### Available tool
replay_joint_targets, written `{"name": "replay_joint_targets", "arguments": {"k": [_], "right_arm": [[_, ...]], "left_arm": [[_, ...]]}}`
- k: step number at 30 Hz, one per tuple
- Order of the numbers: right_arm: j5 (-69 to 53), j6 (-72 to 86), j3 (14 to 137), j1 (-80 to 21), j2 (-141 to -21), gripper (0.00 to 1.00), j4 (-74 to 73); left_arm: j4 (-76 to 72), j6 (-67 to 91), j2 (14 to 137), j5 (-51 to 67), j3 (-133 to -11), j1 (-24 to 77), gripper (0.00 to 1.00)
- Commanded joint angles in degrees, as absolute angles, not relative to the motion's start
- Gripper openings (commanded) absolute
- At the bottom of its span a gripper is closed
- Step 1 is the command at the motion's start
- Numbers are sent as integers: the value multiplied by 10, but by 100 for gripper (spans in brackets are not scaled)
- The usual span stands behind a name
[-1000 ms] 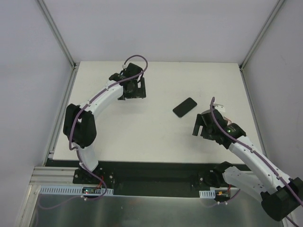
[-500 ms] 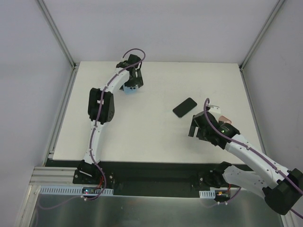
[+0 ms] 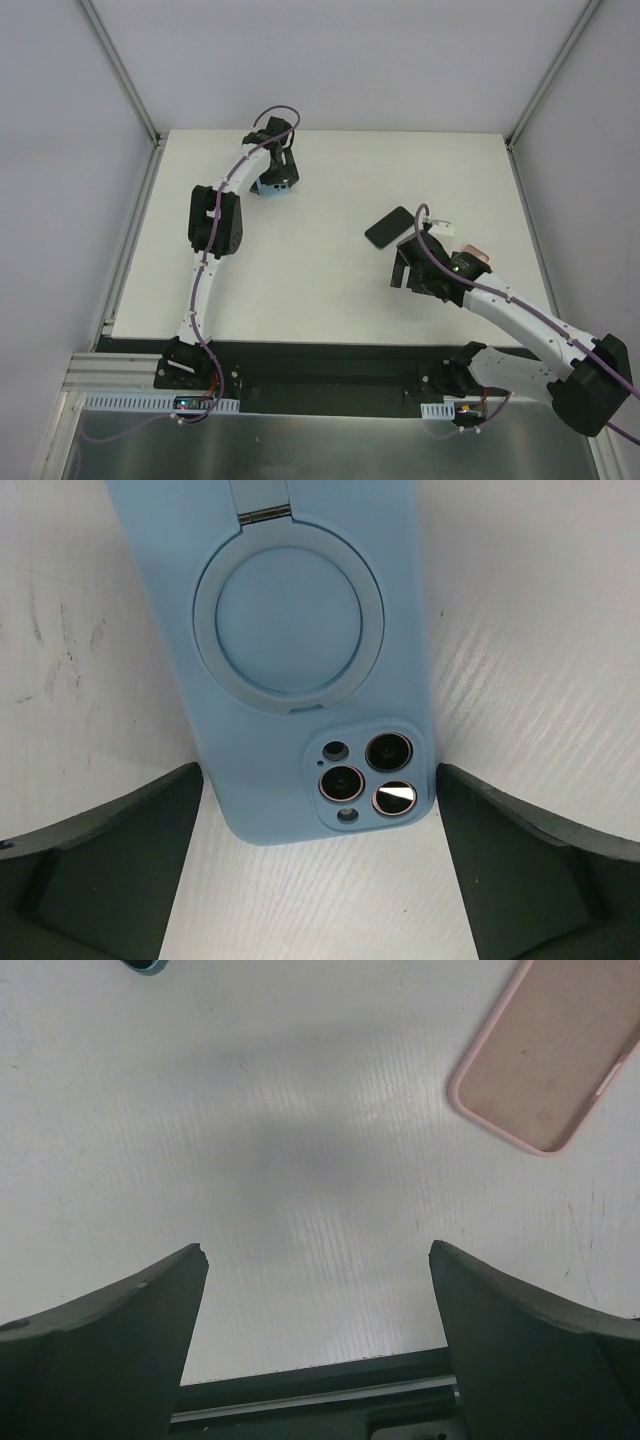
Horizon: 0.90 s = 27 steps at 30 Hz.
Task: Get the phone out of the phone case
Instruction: Pick up the phone at the center of the board.
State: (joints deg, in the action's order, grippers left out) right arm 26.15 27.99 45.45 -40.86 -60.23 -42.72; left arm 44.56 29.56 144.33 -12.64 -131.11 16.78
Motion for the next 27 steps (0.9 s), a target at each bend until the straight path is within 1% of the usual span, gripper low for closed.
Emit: {"name": "replay_joint_targets", "arguments": {"k": [1, 3, 5, 6, 9, 10, 13, 16, 17, 19, 20, 27], "right_arm": [[267, 289, 480, -417, -608, 96, -419], [270, 293, 479, -419, -606, 96, -423], [271, 295, 476, -420, -604, 96, -425], [273, 296, 475, -420, -599, 96, -425], [277, 297, 472, -420, -591, 96, -427], [278, 297, 471, -419, -589, 96, -430], [282, 298, 467, -420, -581, 96, -431], [284, 303, 461, -420, -570, 96, -432], [283, 305, 460, -421, -568, 96, -432], [285, 309, 453, -421, -556, 96, -432], [286, 310, 450, -421, -552, 96, -433], [293, 322, 441, -425, -508, 96, -454]], "left_arm": [[465, 302, 1453, -158, -1332, 161, 99], [464, 302, 1461, -157, -1336, 161, 98], [464, 305, 1468, -147, -1335, 161, 93], [463, 306, 1470, -142, -1335, 161, 82], [462, 313, 1461, -129, -1318, 162, 67], [461, 314, 1456, -129, -1310, 163, 58], [453, 317, 1420, -127, -1259, 169, 46], [424, 315, 1364, -130, -1175, 185, 43], [411, 317, 1334, -134, -1132, 190, 40], [396, 323, 1304, -126, -1084, 202, 39], [385, 325, 1272, -121, -1038, 206, 38], [340, 346, 1145, -112, -882, 259, 34]]}}
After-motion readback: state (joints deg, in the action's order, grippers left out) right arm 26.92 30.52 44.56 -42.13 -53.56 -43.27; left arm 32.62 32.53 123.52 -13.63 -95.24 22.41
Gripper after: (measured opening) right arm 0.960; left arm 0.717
